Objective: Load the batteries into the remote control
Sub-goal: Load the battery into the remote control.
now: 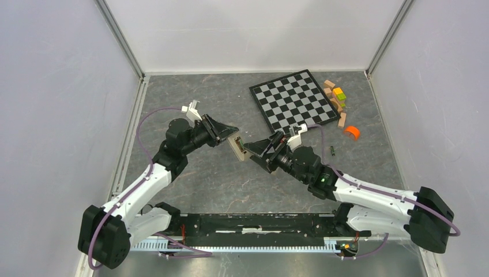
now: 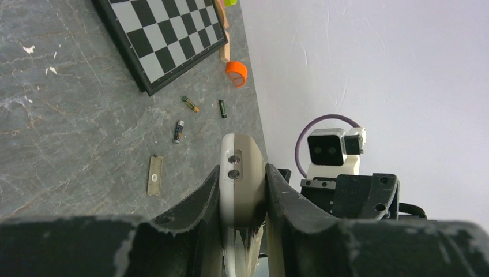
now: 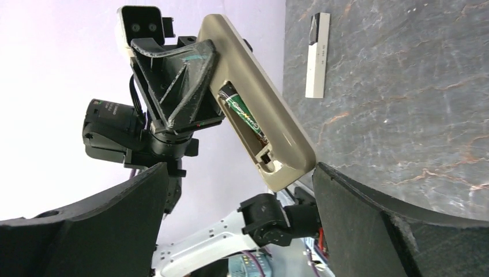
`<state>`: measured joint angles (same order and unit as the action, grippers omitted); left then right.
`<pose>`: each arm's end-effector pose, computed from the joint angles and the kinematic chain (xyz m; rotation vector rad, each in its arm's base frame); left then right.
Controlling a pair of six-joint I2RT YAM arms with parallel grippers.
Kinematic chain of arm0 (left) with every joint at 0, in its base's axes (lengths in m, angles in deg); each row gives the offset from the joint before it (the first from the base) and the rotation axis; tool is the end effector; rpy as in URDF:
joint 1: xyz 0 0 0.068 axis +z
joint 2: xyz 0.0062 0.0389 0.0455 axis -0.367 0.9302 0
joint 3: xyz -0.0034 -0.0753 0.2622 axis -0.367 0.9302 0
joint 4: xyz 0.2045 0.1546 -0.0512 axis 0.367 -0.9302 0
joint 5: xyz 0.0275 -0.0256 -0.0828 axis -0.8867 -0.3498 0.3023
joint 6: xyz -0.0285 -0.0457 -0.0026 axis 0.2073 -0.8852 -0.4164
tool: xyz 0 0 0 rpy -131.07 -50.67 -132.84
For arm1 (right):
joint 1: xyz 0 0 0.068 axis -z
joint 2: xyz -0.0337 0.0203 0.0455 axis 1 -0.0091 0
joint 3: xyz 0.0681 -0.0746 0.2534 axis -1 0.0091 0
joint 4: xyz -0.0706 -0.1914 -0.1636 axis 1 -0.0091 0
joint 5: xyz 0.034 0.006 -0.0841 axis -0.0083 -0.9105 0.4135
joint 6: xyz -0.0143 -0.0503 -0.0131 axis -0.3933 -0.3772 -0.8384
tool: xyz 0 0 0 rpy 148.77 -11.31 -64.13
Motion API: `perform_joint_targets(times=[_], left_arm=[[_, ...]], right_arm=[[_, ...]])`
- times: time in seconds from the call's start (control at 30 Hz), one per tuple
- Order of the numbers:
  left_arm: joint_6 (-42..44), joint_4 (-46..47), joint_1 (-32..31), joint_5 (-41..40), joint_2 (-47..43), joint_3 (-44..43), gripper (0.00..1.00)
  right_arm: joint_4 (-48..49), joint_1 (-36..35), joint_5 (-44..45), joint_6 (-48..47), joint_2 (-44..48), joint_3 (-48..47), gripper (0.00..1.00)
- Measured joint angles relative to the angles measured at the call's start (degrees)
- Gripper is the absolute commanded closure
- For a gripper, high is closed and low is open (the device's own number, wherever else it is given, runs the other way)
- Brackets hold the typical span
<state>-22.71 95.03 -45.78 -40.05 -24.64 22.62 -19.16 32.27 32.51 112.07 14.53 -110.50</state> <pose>0.2093 -0.1102 0.2770 -0.2971 1.9576 -1.4074 0.1332 0.1959 0.2607 0.6091 1.9406 1.5896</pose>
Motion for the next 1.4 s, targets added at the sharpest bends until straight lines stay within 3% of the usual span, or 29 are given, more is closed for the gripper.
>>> perform_joint_targets(times=[0.7, 1.03, 1.4], left_arm=[[-0.2, 3.8, 0.1, 4.2, 0.3, -0.5, 0.98], [0.7, 5.7, 0.1, 7.7, 0.9, -0.5, 0.98], [1.9, 6.5, 0.1, 9.6, 1.4, -0.5, 0.98]], right_arm=[[15.5, 0.4, -1.6, 12.5, -9.7, 0.6, 0.04], [19.7, 0.4, -1.9, 16.0, -11.8, 1.7, 0.23], [23.3, 0.7, -3.1, 18.6, -12.7, 3.6, 0.23]])
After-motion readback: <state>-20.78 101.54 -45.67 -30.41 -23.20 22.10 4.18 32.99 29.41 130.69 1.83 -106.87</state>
